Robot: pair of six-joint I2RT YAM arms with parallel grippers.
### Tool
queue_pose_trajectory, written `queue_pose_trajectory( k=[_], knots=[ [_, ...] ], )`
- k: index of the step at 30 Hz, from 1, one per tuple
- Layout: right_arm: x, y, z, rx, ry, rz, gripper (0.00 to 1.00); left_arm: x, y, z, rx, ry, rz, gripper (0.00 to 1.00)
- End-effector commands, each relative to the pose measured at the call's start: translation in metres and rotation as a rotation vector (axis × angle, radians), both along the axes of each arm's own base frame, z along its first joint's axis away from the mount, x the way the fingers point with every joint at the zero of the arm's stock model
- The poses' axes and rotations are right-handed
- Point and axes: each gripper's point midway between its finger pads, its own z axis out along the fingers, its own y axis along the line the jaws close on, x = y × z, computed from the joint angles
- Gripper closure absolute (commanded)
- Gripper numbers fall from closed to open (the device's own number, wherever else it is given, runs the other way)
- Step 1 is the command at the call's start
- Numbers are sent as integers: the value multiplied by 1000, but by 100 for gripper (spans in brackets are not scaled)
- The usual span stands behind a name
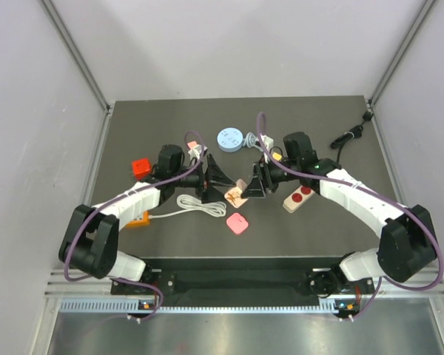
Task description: Insert the plug
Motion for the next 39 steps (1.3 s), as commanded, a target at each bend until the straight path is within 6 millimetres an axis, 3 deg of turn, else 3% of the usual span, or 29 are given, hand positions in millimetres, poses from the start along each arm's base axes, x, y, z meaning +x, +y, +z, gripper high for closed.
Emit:
queue_pose_trajectory(
  k=[1,13,18,23,25,28,31,34,35,36,39],
  knots=[
    [-1,16,25,78,-85,76,85,5,-8,8,-55,-38,-20,2],
    [-8,25,21,78,-69,123,86,0,-15,0,-58,-10,-45,8],
    [-3,29,20,80,-69,108,85,-5,-17,0,-77,-3,-45,31],
    [1,32,18,79,-54,98,84,-7,-18,0,-95,35,-34,39],
    [3,33,17,79,-52,93,84,-9,-19,3,-109,40,-42,50],
    [7,32,12,63,-42,74,77,-10,-19,1,-108,61,-32,57],
    [17,32,7,25,-40,39,64,-8,-19,0,-104,80,-11,67],
    [19,30,6,-11,-26,32,46,-6,-19,-3,-107,118,3,83],
    [21,30,7,-17,-32,23,44,-6,-20,-3,-110,126,0,93],
    [24,29,10,-22,-39,11,42,-5,-20,-2,-116,128,1,98],
    [29,26,12,-44,-68,-7,33,-2,-22,-1,-124,167,6,100]
  ],
)
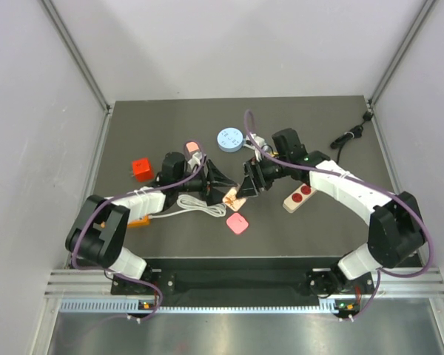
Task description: Insert the plug
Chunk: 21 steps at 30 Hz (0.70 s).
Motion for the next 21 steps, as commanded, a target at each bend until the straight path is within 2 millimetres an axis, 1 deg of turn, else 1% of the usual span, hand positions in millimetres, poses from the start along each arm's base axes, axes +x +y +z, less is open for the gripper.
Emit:
queue_pose_trajectory(
  k=[1,2,3,7,14,15,16,17,18,19,20,21],
  knots=[
    [31,9,24,5,-173,-39,32,-11,-11,26,-93,-24,-93,100],
    [32,8,23,-2,-178,-41,29,-9,-12,26,-91,-23,-91,100],
    [31,8,23,-11,-176,-40,27,-8,-12,25,-89,-15,-86,100],
    [39,0,20,-68,-206,-67,23,-4,-14,23,-88,3,-81,100],
    [54,-19,35,-184,-316,-152,16,7,-18,14,-71,53,-70,100],
    [53,-19,36,-204,-360,-131,16,8,-19,14,-70,58,-68,100],
    [56,-24,34,-243,-381,-151,15,11,-19,13,-67,56,-62,100],
    [54,-26,33,-271,-386,-151,13,11,-19,11,-63,68,-58,100],
    [49,-23,31,-292,-407,-131,11,13,-20,10,-61,70,-55,100],
    [50,-26,30,-325,-431,-146,10,14,-20,7,-57,80,-53,100],
    [48,-27,28,-346,-443,-142,9,15,-21,7,-58,86,-52,100],
    [42,-22,28,-358,-471,-115,8,17,-21,8,-66,87,-49,100]
  ],
)
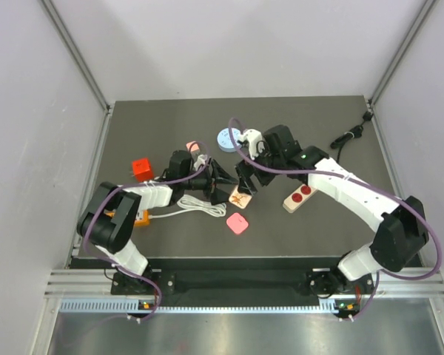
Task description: Insert the plug
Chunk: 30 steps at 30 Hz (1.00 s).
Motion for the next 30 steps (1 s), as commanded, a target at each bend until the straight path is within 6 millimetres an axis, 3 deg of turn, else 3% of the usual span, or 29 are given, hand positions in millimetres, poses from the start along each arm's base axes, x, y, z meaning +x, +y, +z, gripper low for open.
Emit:
queue_pose_trajectory(
  k=[1,12,18,21,24,27,28,29,30],
  knots=[
    [6,-6,20,-113,-192,-15,7,4,-8,22,-65,-46,-40,100],
    [-24,21,10,-288,-376,100,8,7,-11,22,-73,-32,-37,100],
    [-22,9,-21,-517,-415,85,18,6,-10,19,-68,-24,-36,100],
    [-24,10,-27,-559,-435,87,23,5,-10,17,-67,-18,-36,100],
    [-22,11,-24,-554,-454,70,32,5,-10,17,-67,-15,-37,100],
    [-17,16,-14,-513,-492,45,58,4,-9,17,-66,-12,-40,100],
    [-14,15,-11,-506,-510,28,72,4,-9,18,-66,-15,-40,100],
    [-15,14,-13,-501,-514,29,78,4,-9,18,-66,-14,-42,100],
    [-13,19,-7,-470,-533,29,83,3,-9,19,-67,-17,-47,77]
  ],
)
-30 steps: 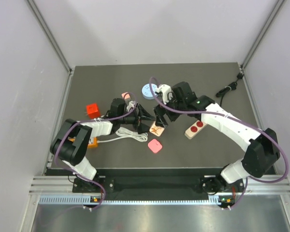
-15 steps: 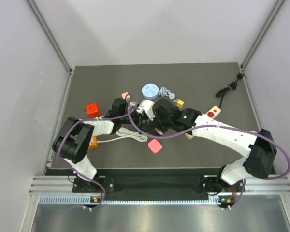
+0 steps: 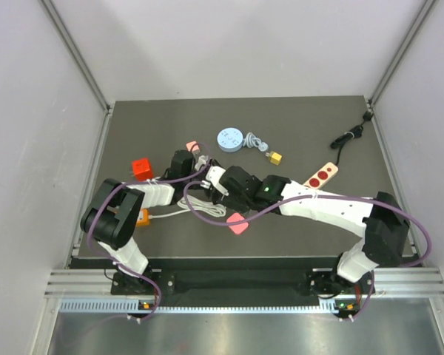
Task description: Insert the plug
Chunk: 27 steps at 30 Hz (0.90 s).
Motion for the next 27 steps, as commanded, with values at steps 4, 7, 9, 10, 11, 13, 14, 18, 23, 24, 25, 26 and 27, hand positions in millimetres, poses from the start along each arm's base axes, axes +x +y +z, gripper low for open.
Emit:
queue_pose_trajectory(
  k=[4,7,9,10,11,13,14,18,23,24,25,26,27],
  knots=[
    [13,-1,29,111,-35,-50,100,-1,-2,24,2,-118,-57,13],
    [22,-26,33,103,25,-97,100,10,2,29,89,-242,-61,9],
    [33,-51,37,142,75,-143,100,12,9,28,152,-278,-71,7],
    [35,-62,37,146,102,-156,100,14,12,24,184,-276,-65,7],
    [49,-83,39,152,107,-210,100,15,18,20,211,-272,-64,7],
    [58,-102,47,167,96,-241,100,21,25,17,246,-284,-39,7],
    [65,-117,50,159,86,-261,100,25,31,12,269,-300,-31,7],
    [62,-147,46,102,194,-184,100,24,50,7,418,-370,-26,7],
    [54,-160,38,199,346,-126,100,22,78,13,595,-523,-28,7],
    [56,-165,30,177,356,-146,100,26,82,19,626,-554,-15,7],
    [53,-169,22,161,383,-158,100,23,86,18,646,-553,-27,7],
    [52,-174,15,153,404,-171,100,23,88,21,658,-592,-42,7],
    [51,-176,9,145,424,-173,100,23,89,23,661,-613,-49,7]
  ],
)
